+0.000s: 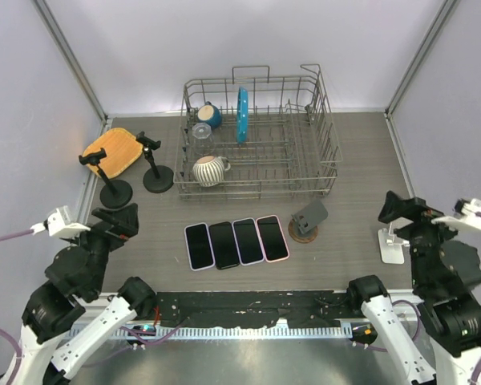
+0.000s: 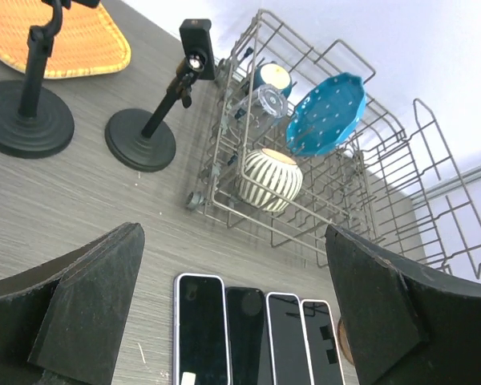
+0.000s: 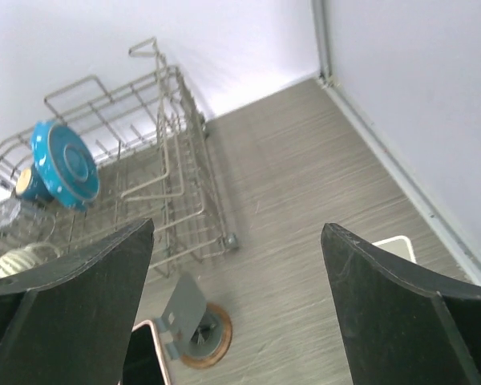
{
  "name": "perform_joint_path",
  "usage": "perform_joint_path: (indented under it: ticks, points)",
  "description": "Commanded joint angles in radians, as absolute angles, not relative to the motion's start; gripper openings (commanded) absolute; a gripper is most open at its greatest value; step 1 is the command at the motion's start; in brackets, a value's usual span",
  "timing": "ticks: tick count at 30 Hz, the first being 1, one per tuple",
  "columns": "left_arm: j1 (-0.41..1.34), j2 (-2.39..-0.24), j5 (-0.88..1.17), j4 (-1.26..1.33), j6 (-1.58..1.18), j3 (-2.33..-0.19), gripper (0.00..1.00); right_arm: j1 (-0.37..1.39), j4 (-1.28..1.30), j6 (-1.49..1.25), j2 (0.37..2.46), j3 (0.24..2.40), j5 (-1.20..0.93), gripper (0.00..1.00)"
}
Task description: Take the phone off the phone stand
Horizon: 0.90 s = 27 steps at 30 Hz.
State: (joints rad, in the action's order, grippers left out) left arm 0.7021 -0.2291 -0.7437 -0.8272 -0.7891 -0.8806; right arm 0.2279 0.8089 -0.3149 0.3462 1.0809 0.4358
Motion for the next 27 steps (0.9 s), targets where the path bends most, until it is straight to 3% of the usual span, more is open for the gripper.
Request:
perform_joint_path:
  ticks: [1,11,27]
  points:
    - [0.703,-0.155,-0.782,-0.784,-0.692,-0.876,1.0,0.253,0.707,-0.256,0.247,1.031,0.629,0.91]
    - [0.703,0.049,-0.782,-0.652,-0.624,-0.736,1.0,0.265,0.591,-0.196,0.042,0.893,0.716,0.93]
    - [0.703,0.044,-0.801,-0.634,-0.561,-0.681,1.0,0.293,0.578,-0.21,0.002,0.788,0.796,0.93]
